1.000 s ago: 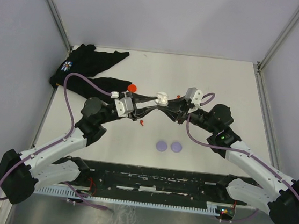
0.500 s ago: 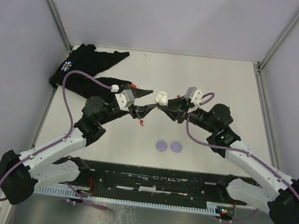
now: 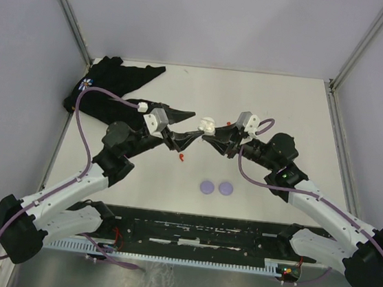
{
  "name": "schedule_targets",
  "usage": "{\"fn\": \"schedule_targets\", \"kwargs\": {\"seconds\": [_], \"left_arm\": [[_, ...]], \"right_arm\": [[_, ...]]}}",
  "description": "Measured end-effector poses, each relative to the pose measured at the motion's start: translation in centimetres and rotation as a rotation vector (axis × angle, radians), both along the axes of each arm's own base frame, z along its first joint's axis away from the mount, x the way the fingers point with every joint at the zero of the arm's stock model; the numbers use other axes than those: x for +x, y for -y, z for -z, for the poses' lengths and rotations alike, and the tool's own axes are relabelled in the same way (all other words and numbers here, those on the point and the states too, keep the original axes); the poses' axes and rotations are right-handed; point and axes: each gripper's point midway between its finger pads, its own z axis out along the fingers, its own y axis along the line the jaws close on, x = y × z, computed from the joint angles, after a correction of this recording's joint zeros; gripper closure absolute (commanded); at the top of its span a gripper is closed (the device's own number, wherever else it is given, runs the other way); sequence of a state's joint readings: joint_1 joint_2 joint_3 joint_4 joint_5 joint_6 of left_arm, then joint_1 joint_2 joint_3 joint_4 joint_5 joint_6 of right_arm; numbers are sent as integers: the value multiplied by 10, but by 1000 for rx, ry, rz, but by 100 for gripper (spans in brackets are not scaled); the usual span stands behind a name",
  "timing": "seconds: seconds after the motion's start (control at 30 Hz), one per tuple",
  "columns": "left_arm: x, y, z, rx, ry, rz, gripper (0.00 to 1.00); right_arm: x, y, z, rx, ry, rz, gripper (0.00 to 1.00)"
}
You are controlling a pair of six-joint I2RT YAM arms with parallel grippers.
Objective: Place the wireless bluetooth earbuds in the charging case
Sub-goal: Place the earbud in the charging case.
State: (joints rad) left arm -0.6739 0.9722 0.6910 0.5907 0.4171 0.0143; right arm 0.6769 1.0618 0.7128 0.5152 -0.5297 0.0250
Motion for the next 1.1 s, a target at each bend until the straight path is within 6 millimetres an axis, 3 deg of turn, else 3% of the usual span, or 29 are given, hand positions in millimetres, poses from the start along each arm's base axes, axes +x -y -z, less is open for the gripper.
{"fn": "schedule_targets", "kwargs": {"seconds": [0.5,0.9,1.1], "left_arm": [[16,-14,3,-28,-74,-97,32],[15,-13,11,-2,-126,-82,32],[13,-13,-5,14,-210,-78,33]], "right_arm": [[-3,3,-2,-3,1,0,98],[-1,5,7,-25,-20,20,98],[5,8,13,-46,-27,60,98]]}}
